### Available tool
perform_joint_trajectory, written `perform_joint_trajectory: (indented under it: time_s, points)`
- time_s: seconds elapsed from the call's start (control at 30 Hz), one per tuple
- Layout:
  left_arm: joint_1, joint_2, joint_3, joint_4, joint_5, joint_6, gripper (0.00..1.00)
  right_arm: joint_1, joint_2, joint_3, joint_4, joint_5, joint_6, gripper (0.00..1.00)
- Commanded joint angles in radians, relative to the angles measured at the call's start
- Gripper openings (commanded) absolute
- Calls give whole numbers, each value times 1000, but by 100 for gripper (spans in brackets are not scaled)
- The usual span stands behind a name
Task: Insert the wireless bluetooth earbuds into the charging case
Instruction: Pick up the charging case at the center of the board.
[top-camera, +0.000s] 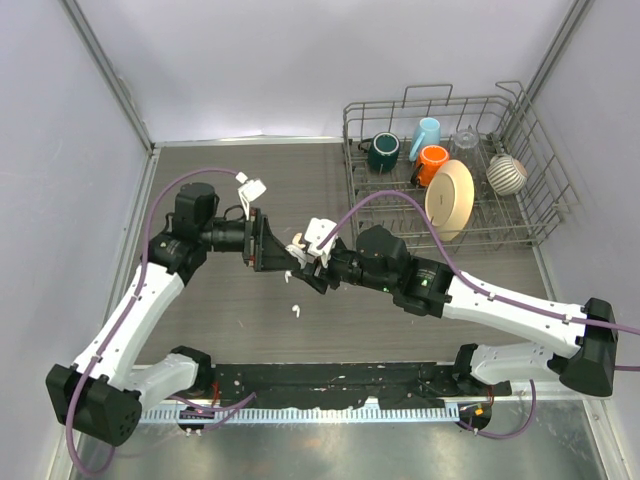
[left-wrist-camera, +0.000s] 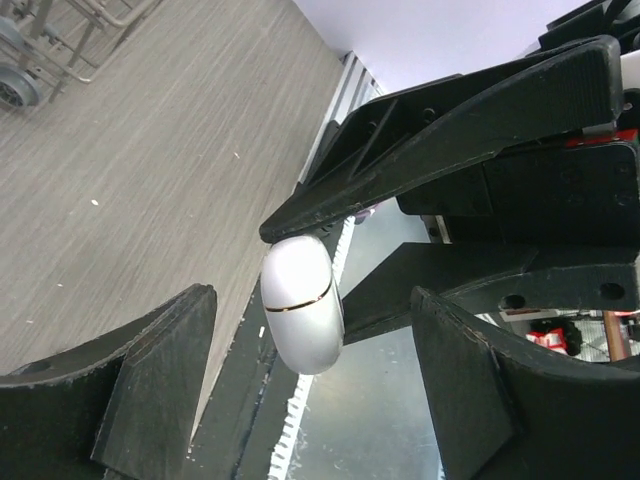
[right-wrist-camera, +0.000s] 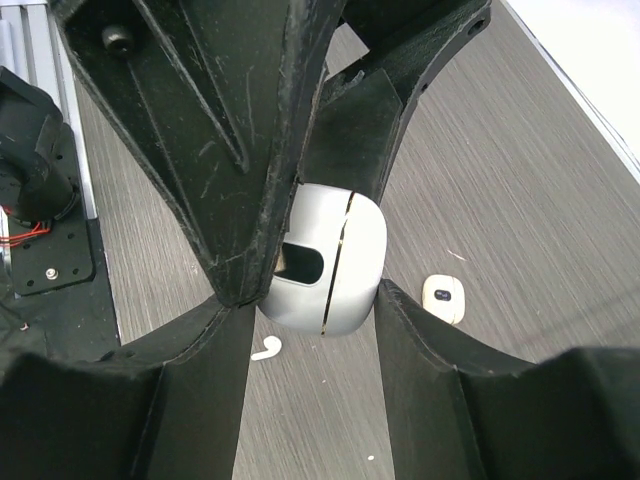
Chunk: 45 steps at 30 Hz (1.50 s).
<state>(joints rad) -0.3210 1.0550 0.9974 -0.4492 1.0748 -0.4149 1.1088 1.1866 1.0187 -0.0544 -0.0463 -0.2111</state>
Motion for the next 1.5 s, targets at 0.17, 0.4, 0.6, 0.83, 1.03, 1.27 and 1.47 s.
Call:
perform_joint_trajectory:
  time_s: [0.17, 0.4, 0.6, 0.83, 1.03, 1.27, 1.47]
  points:
    - [-6, 19, 47, -63, -29, 47, 59, -6, -22, 15, 39, 16, -8, 1]
    - [-7, 23, 46, -60, -30, 44, 32, -4, -24, 9, 50, 14, -7, 2]
    - [-10, 20, 46, -55, -70, 51, 0, -4, -27, -5, 103, 32, 13, 11]
    - [-10, 14, 26, 6, -186, 34, 0, -6, -35, -23, 142, 131, 68, 55]
    - [-10, -56, -17, 70, -398, 22, 0, -6, -41, -29, 183, 247, 141, 70]
    - [-12, -193, -111, 216, -655, 21, 1, -79, -48, 3, 154, 352, 292, 75]
    - [-12, -311, -200, 326, -821, 11, 0, -323, -5, 64, 62, 95, 634, 75]
